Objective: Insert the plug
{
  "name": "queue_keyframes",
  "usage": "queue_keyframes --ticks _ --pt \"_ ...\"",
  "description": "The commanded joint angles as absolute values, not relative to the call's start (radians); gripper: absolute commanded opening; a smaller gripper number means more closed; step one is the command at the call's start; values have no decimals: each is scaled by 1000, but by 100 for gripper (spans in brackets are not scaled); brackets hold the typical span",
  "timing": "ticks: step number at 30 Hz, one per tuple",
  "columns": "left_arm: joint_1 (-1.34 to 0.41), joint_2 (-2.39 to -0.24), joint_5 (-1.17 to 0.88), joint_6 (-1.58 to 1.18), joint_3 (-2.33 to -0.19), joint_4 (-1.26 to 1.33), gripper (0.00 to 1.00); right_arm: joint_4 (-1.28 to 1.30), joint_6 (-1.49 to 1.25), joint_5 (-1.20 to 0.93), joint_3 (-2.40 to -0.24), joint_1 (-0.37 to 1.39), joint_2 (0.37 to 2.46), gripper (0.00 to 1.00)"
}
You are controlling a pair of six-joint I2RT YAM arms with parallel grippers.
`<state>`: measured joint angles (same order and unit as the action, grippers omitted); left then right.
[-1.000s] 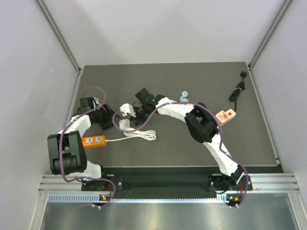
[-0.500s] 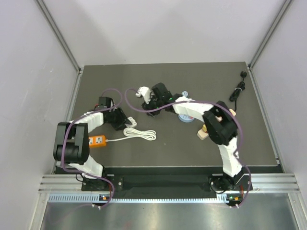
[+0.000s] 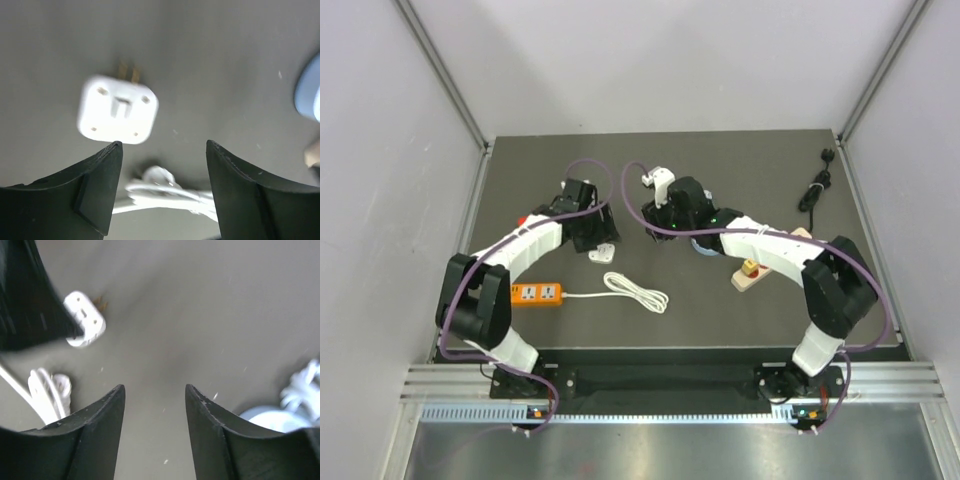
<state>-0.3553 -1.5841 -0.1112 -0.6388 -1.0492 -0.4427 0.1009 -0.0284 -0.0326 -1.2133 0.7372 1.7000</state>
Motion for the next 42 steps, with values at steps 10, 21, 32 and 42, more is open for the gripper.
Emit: queue_keyframes --ticks 10,21,32,42 --pt "-354 -1718 6 -388 -1186 -583 81 8 -181 64 -1048 750 1441 72" --pt "-391 -1813 54 -331 -1215 -601 81 -18 -187 74 -1014 750 1364 74" --pt "-391 -1881 77 -327 -1273 -611 74 -15 -245 63 -983 750 1365 74" --pt "-373 -1829 -179 -474 -1324 -647 1 -98 -383 34 -940 755 1364 73"
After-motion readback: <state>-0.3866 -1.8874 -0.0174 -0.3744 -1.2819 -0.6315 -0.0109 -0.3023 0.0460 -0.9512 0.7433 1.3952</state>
